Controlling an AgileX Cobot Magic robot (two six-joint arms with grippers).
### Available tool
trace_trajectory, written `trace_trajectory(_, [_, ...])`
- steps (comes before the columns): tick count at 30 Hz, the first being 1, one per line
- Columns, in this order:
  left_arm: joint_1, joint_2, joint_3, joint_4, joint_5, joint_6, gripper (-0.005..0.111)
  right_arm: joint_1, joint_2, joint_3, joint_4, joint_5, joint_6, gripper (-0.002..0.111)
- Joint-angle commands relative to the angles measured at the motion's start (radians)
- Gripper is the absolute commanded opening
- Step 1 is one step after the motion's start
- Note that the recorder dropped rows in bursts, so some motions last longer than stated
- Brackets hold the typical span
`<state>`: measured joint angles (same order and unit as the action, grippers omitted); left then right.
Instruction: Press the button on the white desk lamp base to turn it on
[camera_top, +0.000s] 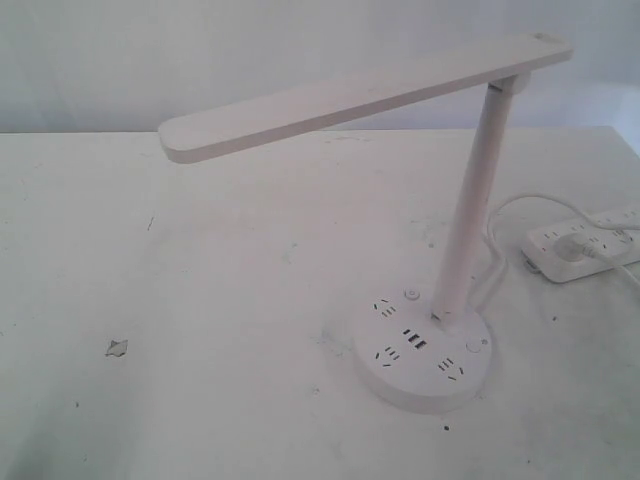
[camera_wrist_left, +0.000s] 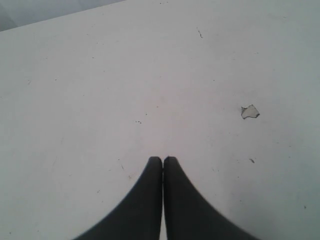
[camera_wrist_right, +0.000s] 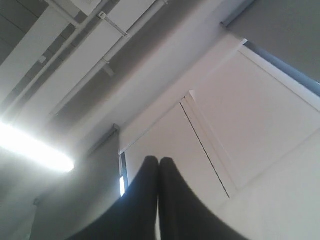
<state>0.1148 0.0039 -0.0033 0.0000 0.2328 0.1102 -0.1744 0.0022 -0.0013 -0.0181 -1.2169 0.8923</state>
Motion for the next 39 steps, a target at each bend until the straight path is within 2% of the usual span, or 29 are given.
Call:
trace_trajectory(1, [0.001,-0.004,0.003,-0.006,-0.001,-0.001,0.0,0.004,-0.002,-0.044,0.051,-0.004,0.008,0.0])
trace_trajectory(3, [0.001,-0.004,0.003,-0.006,-0.001,-0.001,0.0,0.004,-0.002,-0.096,0.051,0.029,-0.016,0.0])
trace_trajectory(6, [0.001,-0.004,0.003,-0.006,-0.001,-0.001,0.0,0.004,0.005,-0.209,-0.088,0.27,-0.028,0.0])
trace_trajectory(9, [0.001,-0.004,0.003,-0.006,-0.001,-0.001,0.0,0.004,0.12,-0.308,-0.434,0.328,-0.023,0.0])
trace_trajectory(13, [0.001,-0.004,0.003,-0.006,-0.001,-0.001,0.0,0.004,0.353,-0.435,-1.002,0.188,-0.013,0.0])
trace_trajectory(16, [0.001,-0.004,0.003,-0.006,-0.001,-0.001,0.0,0.004,0.534,-0.509,-1.289,0.114,0.059,0.0])
trace_trajectory(21, [0.001,-0.004,0.003,-0.006,-0.001,-0.001,0.0,0.004,0.775,-0.525,-1.458,0.148,0.362,0.0])
trace_trajectory(24, [0.001,-0.004,0.003,-0.006,-0.001,-0.001,0.0,0.004,0.875,-0.525,-1.607,0.148,0.749,0.0])
trace_trajectory(26, [0.001,-0.004,0.003,-0.006,-0.001,-0.001,0.0,0.004,0.935,-0.525,-1.726,0.104,0.901,0.0])
trace_trajectory(30, [0.001,-0.004,0.003,-0.006,-0.001,-0.001,0.0,0.024,1.006,-0.478,-1.726,0.089,0.921,0.0])
trace_trajectory(34, [0.001,-0.004,0.003,-0.006,-0.001,-0.001,0.0,0.11,1.038,-0.439,-1.726,0.291,0.928,0.0])
trace_trajectory(39, [0.001,-0.004,0.003,-0.006,-0.001,-0.001,0.0,0.235,1.094,-0.412,-1.726,0.462,0.93,0.0])
